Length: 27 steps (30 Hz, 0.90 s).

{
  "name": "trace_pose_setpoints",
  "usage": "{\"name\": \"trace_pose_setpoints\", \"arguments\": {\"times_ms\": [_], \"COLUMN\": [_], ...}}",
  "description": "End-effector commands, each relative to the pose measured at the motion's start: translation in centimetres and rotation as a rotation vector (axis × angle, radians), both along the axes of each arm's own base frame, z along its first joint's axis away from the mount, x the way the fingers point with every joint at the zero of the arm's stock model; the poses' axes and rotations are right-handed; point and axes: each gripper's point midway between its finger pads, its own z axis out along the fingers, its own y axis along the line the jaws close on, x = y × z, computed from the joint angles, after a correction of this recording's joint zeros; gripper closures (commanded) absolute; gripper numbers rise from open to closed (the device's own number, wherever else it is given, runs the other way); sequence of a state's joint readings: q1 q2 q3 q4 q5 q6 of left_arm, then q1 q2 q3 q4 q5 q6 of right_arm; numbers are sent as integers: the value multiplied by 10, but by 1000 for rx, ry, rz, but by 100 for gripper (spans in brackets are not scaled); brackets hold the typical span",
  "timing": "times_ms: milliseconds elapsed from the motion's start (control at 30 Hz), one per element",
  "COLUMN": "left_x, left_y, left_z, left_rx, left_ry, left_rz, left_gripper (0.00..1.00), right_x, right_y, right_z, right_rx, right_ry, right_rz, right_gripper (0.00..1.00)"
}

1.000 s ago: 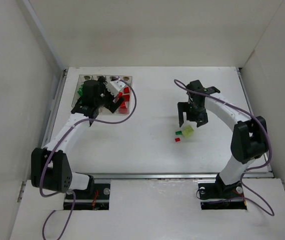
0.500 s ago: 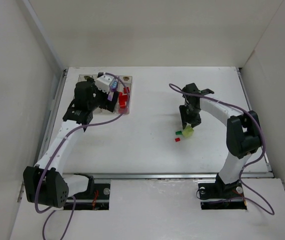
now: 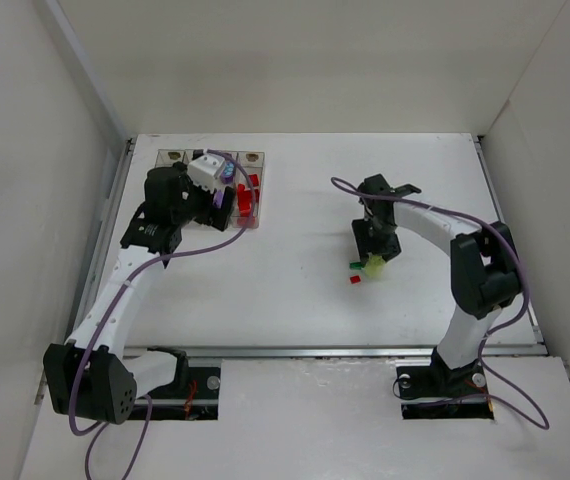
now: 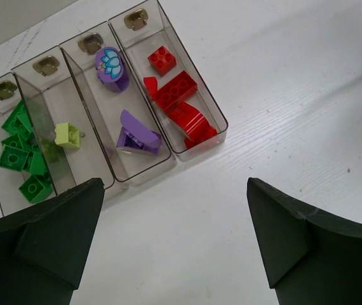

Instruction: Sort the legos into containers by color

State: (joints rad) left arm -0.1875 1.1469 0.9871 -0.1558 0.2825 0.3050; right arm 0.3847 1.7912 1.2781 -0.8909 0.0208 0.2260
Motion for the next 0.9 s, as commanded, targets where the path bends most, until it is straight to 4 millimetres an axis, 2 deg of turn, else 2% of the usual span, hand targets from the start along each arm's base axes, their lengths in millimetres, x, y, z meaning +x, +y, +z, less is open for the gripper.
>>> {"name": "trace_pose_setpoints", "arguments": {"times_ms": [0,67,100,200,300,400,433,533,567,633,667,733,800,833,867], "left_x": [-7,-7,-7,-8,-12,-20,-20,-30,-33,-37,-39,-46,-45,-47,-46], "left_y": [-4,-4,-4,-6,-8,-15,-16,-32,-37,-52,-55,-74,-85,-94,-100], "left_z": [5,5,5,7,4,2,5,10,10,25,26,44,63,63,68], "left_rx": [-16,-16,-16,-16,16,41,70,109,122,143,142,112,100,96,87], "left_ry": [-14,-14,-14,-16,-14,-8,-29,-56,-63,-138,-148,-220,-311,-330,-367], "left_rz": [-29,-29,-29,-51,-94,-179,-211,-333,-372,-478,-505,-591,-623,-647,-655], "left_gripper": [7,9,13,15,18,18,18,13,10,0,0,0,0,0,0], "right_x": [-2,-2,-3,0,8,20,26,35,47,47,51,54,45,49,43], "right_y": [4,3,5,7,19,42,61,93,104,131,141,162,186,193,202], "right_z": [9,9,9,16,32,61,85,127,155,182,204,217,237,238,242], "right_rx": [-10,-17,-16,-9,50,166,270,445,504,603,649,720,820,852,888], "right_ry": [-30,-33,-33,-50,-73,-117,-148,-189,-250,-280,-323,-331,-316,-307,-288], "right_rz": [14,3,12,12,21,45,83,113,127,164,184,210,276,275,300], "right_gripper": [44,60,78,100,100,100,100,100,100,100,100,100,100,100,100]}}
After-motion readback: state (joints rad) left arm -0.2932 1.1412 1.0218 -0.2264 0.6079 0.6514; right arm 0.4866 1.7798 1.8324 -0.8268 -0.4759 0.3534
